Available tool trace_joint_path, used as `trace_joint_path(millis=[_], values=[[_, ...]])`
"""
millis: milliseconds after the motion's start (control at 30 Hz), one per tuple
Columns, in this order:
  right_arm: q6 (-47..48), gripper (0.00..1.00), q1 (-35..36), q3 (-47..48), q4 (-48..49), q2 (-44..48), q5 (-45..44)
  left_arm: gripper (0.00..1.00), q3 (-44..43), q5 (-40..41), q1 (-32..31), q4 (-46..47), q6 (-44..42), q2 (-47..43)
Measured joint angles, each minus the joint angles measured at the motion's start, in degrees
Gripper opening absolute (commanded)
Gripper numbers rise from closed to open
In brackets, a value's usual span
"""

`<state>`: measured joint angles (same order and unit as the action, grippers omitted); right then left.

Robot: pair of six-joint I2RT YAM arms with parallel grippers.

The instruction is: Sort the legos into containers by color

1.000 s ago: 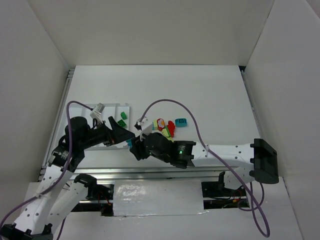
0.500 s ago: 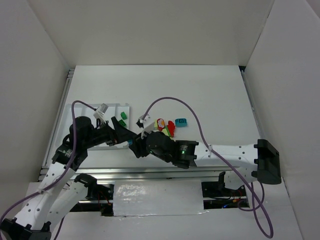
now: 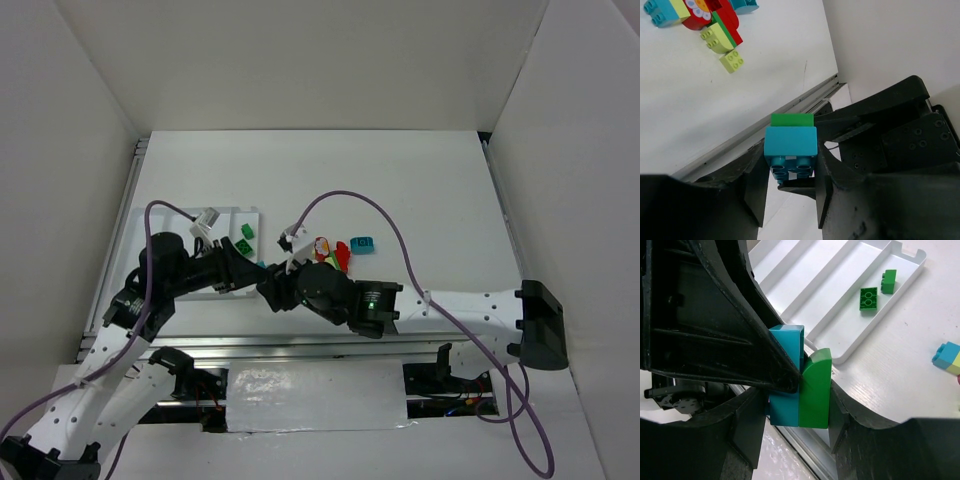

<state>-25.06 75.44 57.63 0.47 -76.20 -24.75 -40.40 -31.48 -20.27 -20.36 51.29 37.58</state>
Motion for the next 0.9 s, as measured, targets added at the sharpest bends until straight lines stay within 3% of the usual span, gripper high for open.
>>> trace_joint_path(millis=[67,100,133,167,267,467,567,733,900], values=[[0.02,0.10,0.07,0.26,-0.09,-0.35,-0.42,0.08,0.02,-0.28,0.04,0.24,-0.11,0.02],[0.00,0.15,0.07,0.63,-0.31,-0.70,-0.72,0.06,0.02,-0.37,0.07,0.37,-0.17,0.17],[-0.15,0.45,0.04,1.16,-0.55,-1.20,-1.05,0.02,0.02,-0.39,0.24,0.50,-0.28,0.26],[-0.46,0.68,-0.13,1.77,-1.03,-1.73,-1.16,0.00,0.02,-0.35,0.42,0.63,-0.68,0.50],[-2.91,0.99,-2.21,3.43,-2.56,-3.15,2.21,0.00,-0.37,0.15,0.72,0.66,-2.12,1.95],[-7.56,1.00,-15.67,-2.21,1.55,-0.50,27.67,0.00,-4.52,2.34,0.92,-2.40,-7.89,5.73],[-10.05,0.99,-20.65,-7.74,6.93,3.56,40.22,0.00,-5.99,-1.27,0.50,-1.97,-11.06,6.27],[-14.08,0.99,-25.75,-13.97,15.80,9.66,57.20,0.00,-6.12,-10.97,0.52,-0.55,-15.19,5.75],[-17.00,0.95,-26.21,-15.39,22.38,11.26,65.85,0.00,-6.10,-17.53,0.50,1.75,-16.63,5.66]])
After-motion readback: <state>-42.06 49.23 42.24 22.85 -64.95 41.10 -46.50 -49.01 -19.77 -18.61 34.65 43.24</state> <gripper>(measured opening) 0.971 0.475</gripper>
